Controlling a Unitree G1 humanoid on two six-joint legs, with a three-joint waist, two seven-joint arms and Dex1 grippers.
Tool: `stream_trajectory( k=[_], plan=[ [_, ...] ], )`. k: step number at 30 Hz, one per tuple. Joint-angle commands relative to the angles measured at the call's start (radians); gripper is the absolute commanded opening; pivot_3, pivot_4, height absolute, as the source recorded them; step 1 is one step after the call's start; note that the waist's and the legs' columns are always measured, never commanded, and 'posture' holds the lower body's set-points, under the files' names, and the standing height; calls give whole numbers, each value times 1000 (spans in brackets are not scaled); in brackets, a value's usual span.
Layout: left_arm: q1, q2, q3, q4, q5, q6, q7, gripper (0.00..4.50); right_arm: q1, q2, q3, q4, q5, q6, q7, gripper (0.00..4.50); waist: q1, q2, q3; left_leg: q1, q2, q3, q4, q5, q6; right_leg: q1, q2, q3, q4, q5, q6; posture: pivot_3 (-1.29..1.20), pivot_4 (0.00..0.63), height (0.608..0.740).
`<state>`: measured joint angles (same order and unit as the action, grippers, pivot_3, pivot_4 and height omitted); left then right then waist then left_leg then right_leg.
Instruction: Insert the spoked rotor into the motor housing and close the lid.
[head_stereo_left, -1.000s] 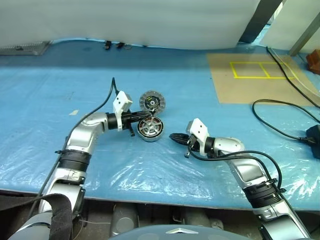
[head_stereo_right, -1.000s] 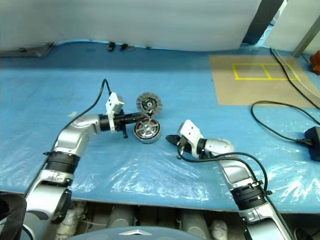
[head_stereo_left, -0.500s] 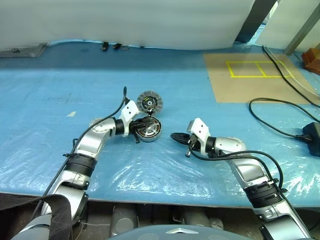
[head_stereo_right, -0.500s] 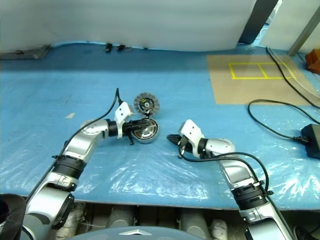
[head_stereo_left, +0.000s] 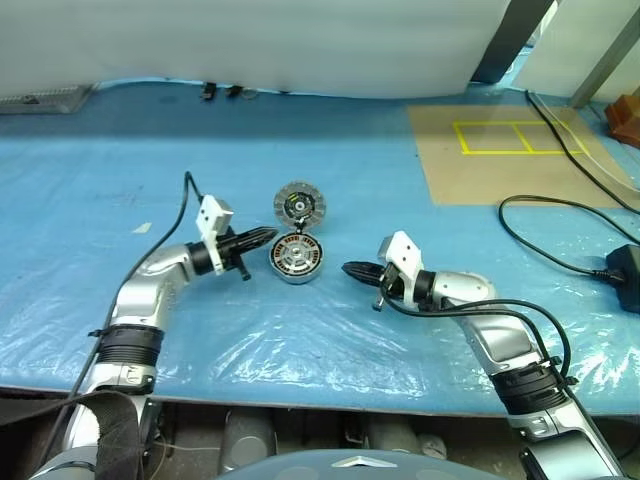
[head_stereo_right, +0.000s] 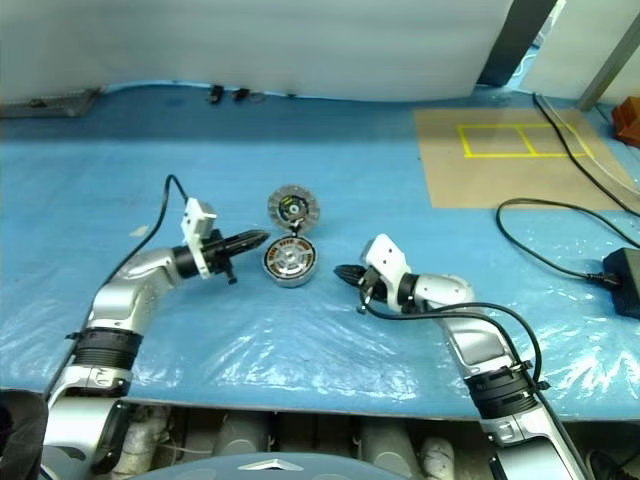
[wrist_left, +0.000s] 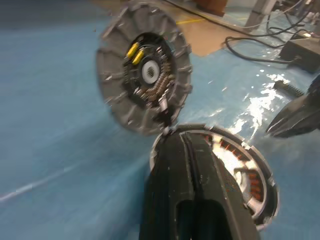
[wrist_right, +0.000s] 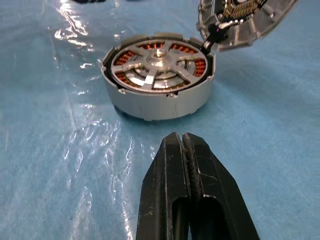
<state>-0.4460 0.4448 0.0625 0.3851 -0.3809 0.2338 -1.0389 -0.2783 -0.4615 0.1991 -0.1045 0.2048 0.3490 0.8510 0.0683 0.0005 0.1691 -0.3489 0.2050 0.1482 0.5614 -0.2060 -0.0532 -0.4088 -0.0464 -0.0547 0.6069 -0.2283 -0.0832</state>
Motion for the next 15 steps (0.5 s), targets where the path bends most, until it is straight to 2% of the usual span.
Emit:
stream_trajectory(
  k=[1,9,15],
  plan=[
    [-55,12,11,136,52,-100,13,14,-36,9,-14,-69,37,20,7,0,2,0,0,0,0,0,0,0,0,0,0,0,0,0,0,0,150,740],
    [-417,-75,26,637,156,-385,99,14,-36,1,-3,-106,32,46,7,0,29,-4,2,0,-1,-1,1,0,0,-1,-2,-1,-1,3,5,0,150,740],
    [-599,-136,25,810,197,-441,62,14,-27,-3,-6,-125,32,57,-4,0,25,-5,3,-2,-5,-2,0,0,0,0,-1,0,-1,4,6,0,150,740]
  ],
)
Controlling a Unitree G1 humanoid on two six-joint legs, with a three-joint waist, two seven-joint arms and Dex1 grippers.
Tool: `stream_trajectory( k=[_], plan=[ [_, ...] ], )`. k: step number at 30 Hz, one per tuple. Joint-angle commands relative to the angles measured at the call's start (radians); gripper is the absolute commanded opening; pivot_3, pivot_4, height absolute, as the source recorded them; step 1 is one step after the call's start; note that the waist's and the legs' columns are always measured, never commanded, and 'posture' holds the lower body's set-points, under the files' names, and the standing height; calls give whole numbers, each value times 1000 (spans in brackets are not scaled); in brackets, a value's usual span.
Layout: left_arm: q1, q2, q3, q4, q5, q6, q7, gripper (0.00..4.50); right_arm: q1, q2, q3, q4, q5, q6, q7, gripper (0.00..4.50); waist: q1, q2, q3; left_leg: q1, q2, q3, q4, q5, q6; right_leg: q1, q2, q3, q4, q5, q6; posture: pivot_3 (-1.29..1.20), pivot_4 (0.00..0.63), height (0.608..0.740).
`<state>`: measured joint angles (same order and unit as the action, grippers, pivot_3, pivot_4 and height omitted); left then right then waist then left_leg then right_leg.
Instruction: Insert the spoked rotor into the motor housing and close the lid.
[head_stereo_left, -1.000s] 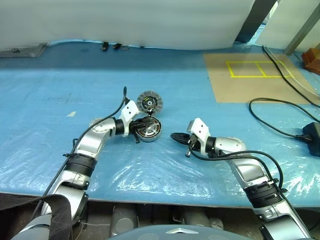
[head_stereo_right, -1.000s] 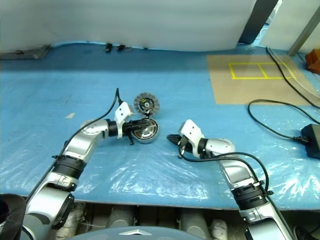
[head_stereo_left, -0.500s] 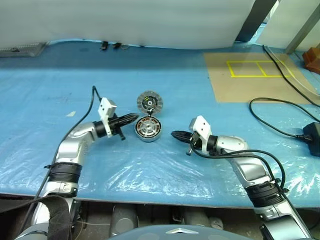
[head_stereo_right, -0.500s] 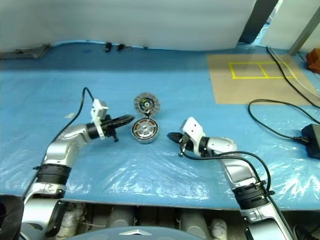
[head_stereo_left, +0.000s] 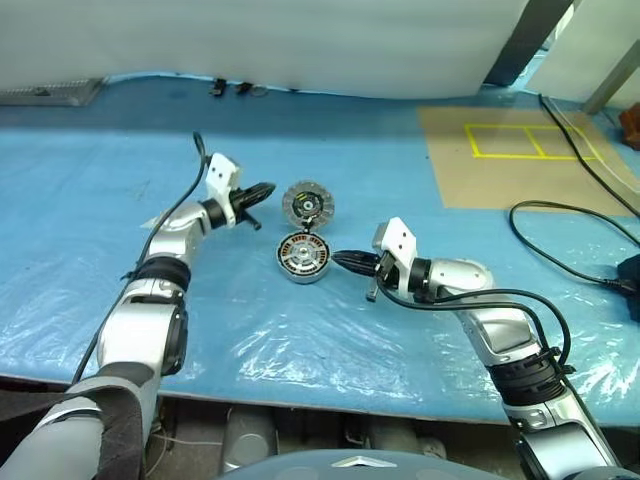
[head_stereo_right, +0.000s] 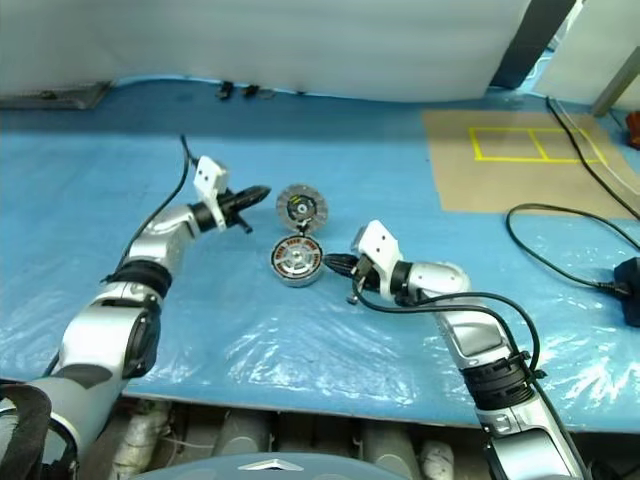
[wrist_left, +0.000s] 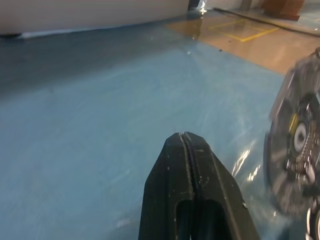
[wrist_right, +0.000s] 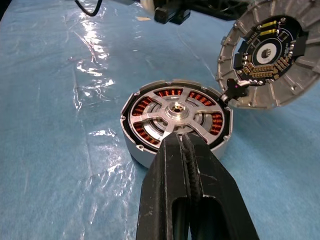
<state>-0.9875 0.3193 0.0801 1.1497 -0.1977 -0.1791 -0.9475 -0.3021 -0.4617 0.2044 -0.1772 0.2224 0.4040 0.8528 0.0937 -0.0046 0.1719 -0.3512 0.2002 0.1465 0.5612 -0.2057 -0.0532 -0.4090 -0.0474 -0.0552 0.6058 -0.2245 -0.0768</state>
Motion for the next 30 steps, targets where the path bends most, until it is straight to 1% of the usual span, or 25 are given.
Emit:
stream_trajectory(
  k=[1,5,8,10,17,20,22,24,27,30],
  plan=[
    [-69,-15,10,58,18,-30,-38,14,-2,-3,-12,-53,14,2,-7,0,-1,0,0,0,0,0,0,0,0,0,0,0,0,0,0,0,150,740],
    [-156,-30,3,98,41,-6,-101,14,6,-4,-7,-50,10,-2,-12,0,3,-3,2,0,0,0,0,0,0,0,0,0,0,0,0,0,150,740],
    [-186,-24,-27,118,90,-12,-126,14,4,1,-2,-48,7,-4,-16,0,6,-4,3,0,-1,0,1,0,0,0,0,0,0,1,1,0,150,740],
    [-200,-25,-26,125,100,-4,-148,14,1,4,1,-43,5,-7,-19,0,6,-5,3,0,-2,-1,1,0,0,0,-1,0,0,1,2,0,150,740],
    [-194,-15,-79,110,161,8,-287,14,12,1,0,-38,2,-17,-23,0,6,-5,3,0,-2,-1,0,0,0,1,-1,0,0,1,2,0,150,740],
    [-181,-5,-112,96,198,-17,-306,14,15,4,-27,-61,57,34,-12,0,7,-5,3,0,-2,-1,1,0,0,1,-1,0,0,1,2,0,150,740],
    [-169,1,-118,81,203,-30,-325,14,20,-23,-52,-108,124,107,23,0,9,-5,3,0,-2,-1,1,0,0,2,-1,0,0,1,2,0,150,740],
    [-153,13,-129,61,211,-44,-348,14,31,-74,-62,-147,168,171,66,0,11,-5,3,0,-2,-1,0,0,0,2,-1,0,0,1,2,0,150,740],
    [-129,27,-138,28,215,-60,-372,14,48,-152,-54,-178,191,225,111,0,14,-6,4,0,-2,-1,0,0,0,2,-2,0,0,1,2,0,150,740],
    [-96,45,-158,-8,234,-90,-379,14,53,-183,-51,-170,194,235,116,0,12,-6,4,1,-1,-1,0,0,0,2,-1,0,0,1,2,0,150,740]
  ],
)
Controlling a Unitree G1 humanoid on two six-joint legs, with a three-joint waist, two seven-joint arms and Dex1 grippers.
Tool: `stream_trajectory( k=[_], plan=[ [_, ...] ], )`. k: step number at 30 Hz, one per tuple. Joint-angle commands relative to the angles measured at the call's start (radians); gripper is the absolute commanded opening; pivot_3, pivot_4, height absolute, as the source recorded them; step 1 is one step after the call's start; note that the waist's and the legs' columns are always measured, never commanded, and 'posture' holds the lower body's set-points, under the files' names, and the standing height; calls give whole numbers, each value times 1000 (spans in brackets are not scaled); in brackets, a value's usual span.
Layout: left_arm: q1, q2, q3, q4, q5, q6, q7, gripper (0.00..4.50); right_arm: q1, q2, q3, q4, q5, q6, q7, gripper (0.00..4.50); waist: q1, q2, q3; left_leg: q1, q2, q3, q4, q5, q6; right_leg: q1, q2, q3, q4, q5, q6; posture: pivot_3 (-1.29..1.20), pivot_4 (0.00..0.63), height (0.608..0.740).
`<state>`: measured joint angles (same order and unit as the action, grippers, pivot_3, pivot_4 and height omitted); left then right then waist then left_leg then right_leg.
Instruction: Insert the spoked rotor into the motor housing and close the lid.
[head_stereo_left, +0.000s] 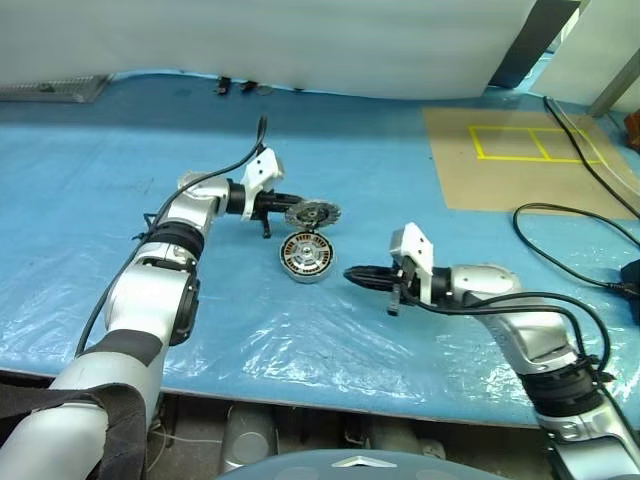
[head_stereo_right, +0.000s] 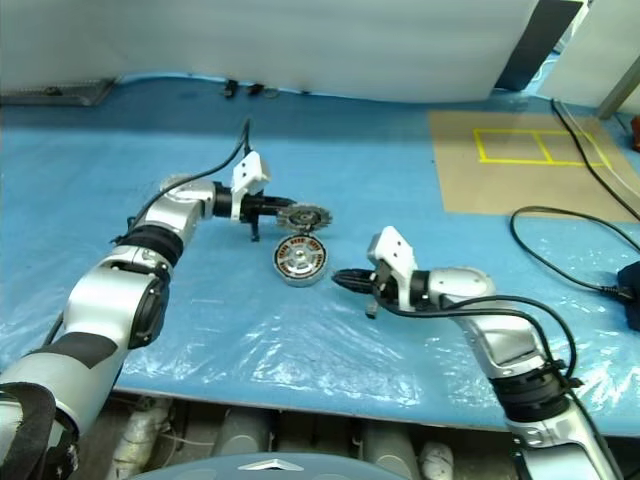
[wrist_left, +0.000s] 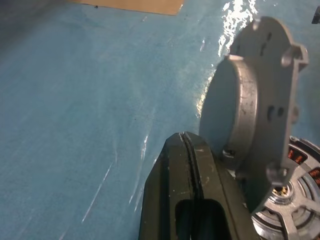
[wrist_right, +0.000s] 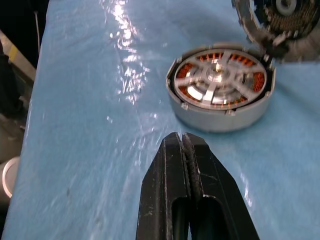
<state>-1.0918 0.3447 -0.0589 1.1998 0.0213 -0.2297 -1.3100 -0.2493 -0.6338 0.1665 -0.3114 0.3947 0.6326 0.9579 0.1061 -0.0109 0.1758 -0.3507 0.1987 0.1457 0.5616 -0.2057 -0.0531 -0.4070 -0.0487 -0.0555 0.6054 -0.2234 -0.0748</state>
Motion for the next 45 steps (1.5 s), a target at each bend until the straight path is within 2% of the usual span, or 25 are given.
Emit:
stream_trajectory(
  k=[1,4,8,12,16,21,26,29,32,38,41,45],
  plan=[
    [21,29,-35,-67,32,-59,-9,14,-3,-12,-9,-23,8,-6,4,0,-1,0,0,0,0,0,0,0,0,0,0,0,0,0,0,0,150,740],
    [77,38,-87,-100,80,-113,10,14,-31,27,-3,19,-33,-53,-43,0,-4,0,0,0,2,0,0,0,0,0,0,0,0,0,0,0,150,740],
    [141,13,-102,-147,76,-158,31,14,-70,86,-3,55,-55,-86,-89,0,-4,0,0,0,4,0,0,0,0,0,0,0,0,0,0,0,150,740],
    [194,-13,-79,-207,24,-179,25,14,-80,119,0,80,-78,-121,-113,0,0,0,0,0,4,0,0,0,0,0,-1,0,1,0,-1,0,150,740],
    [176,-24,11,-197,-60,-101,120,14,-77,125,3,84,-84,-130,-114,0,-3,0,0,0,3,1,0,0,0,0,-3,0,1,0,-1,0,150,740],
    [189,10,85,-207,-134,8,128,14,-71,121,8,86,-99,-142,-110,0,-11,0,0,0,3,1,1,0,0,-1,-2,0,2,-1,-2,0,150,740],
    [196,81,56,-144,-62,11,210,14,-70,121,9,88,-106,-147,-107,0,-10,0,0,0,3,1,0,0,0,-1,-2,0,1,0,-1,0,150,740],
    [165,97,48,-101,-37,11,261,14,-71,119,11,92,-111,-151,-102,0,-7,0,0,0,3,1,0,0,0,-1,-2,0,1,0,-1,0,150,740],
    [101,93,50,-49,1,-24,386,14,-67,122,16,97,-119,-157,-101,0,-3,0,0,1,3,0,1,0,0,-1,-3,-1,1,0,-1,0,150,740],
    [-53,17,114,4,-46,-94,452,14,-62,120,28,96,-130,-164,-99,0,1,-2,1,0,2,0,2,0,0,-1,-4,-1,1,0,0,0,150,740],
    [-119,-20,136,25,-73,-59,396,14,-61,120,27,94,-131,-163,-99,0,-7,-2,1,-2,-2,0,1,0,0,-1,-4,-1,1,0,0,0,150,740],
    [-163,-54,137,31,-101,51,222,14,-54,117,26,93,-139,-168,-101,0,-10,-2,2,-1,-3,0,0,0,0,-1,-3,-1,1,0,0,0,150,740]
  ],
)
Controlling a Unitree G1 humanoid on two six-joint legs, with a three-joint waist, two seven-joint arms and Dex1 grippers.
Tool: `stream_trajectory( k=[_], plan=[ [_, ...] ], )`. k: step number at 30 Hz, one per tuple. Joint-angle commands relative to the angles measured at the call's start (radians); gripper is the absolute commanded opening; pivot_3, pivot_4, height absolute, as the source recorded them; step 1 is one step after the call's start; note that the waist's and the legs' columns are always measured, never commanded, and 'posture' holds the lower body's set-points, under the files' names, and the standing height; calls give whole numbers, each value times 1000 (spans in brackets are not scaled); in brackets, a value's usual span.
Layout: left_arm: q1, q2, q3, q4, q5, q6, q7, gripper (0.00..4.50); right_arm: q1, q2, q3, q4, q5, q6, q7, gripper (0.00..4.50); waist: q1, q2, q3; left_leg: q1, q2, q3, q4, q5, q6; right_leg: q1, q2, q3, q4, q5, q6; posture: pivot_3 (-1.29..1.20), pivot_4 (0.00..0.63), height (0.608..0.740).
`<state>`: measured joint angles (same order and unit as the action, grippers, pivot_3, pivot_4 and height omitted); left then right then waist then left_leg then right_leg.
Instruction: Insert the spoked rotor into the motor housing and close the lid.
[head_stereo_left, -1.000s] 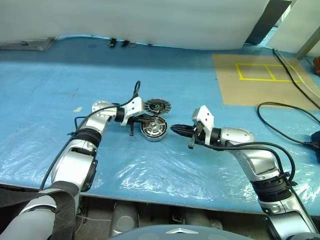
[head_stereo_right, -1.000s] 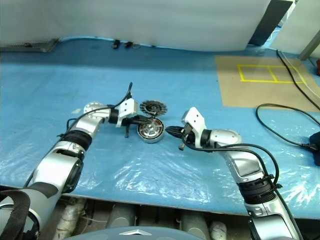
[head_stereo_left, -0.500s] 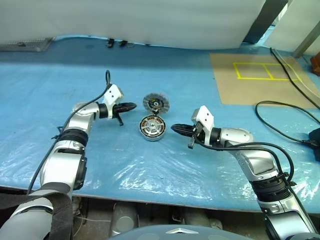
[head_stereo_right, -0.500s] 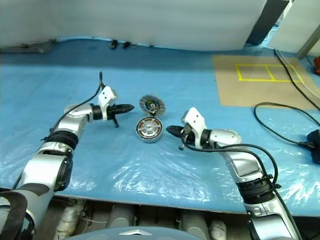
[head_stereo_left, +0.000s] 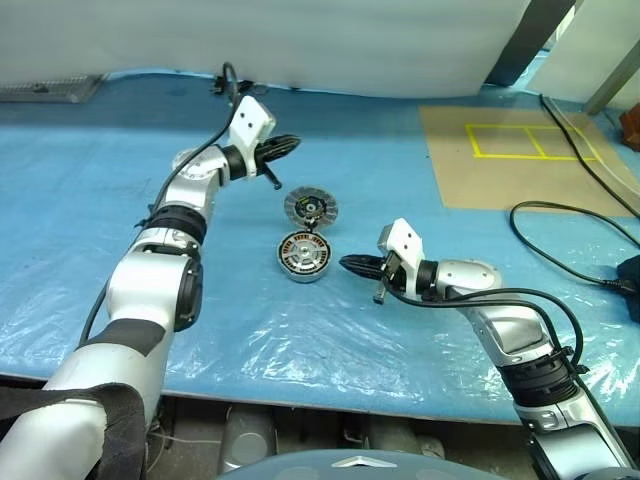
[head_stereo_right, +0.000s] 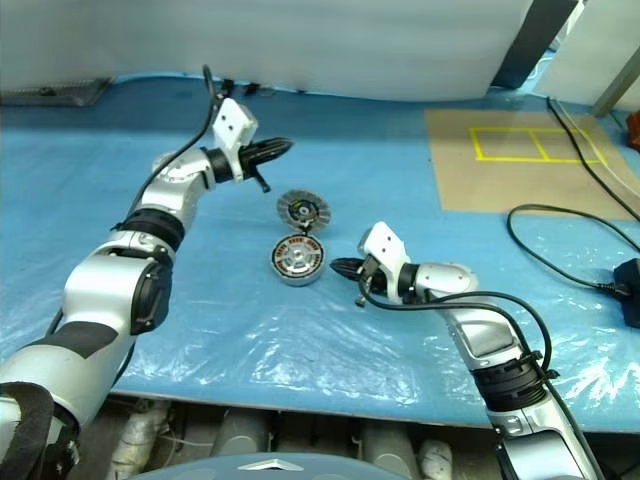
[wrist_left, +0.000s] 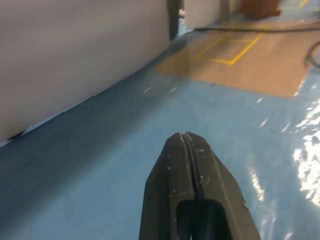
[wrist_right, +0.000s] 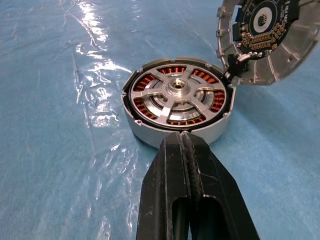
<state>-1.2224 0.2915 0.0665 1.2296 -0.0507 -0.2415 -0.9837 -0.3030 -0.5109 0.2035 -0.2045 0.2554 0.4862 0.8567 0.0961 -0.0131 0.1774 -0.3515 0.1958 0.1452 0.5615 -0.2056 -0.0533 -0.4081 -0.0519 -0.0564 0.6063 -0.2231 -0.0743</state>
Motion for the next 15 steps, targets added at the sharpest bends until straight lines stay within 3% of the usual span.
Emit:
stream_trajectory(
  k=[1,15],
  plan=[
    [-36,-6,10,-1,-33,83,-133,14,2,-6,-11,-14,-1,-22,-1,0,0,0,0,0,0,0,0,0,0,0,0,0,0,0,0,0,150,740],
    [7,-10,-53,-51,-1,206,-333,14,9,10,-7,-5,-15,-39,-12,0,5,-1,1,0,-1,-1,0,0,0,0,-1,0,0,0,0,0,150,740]
  ],
)
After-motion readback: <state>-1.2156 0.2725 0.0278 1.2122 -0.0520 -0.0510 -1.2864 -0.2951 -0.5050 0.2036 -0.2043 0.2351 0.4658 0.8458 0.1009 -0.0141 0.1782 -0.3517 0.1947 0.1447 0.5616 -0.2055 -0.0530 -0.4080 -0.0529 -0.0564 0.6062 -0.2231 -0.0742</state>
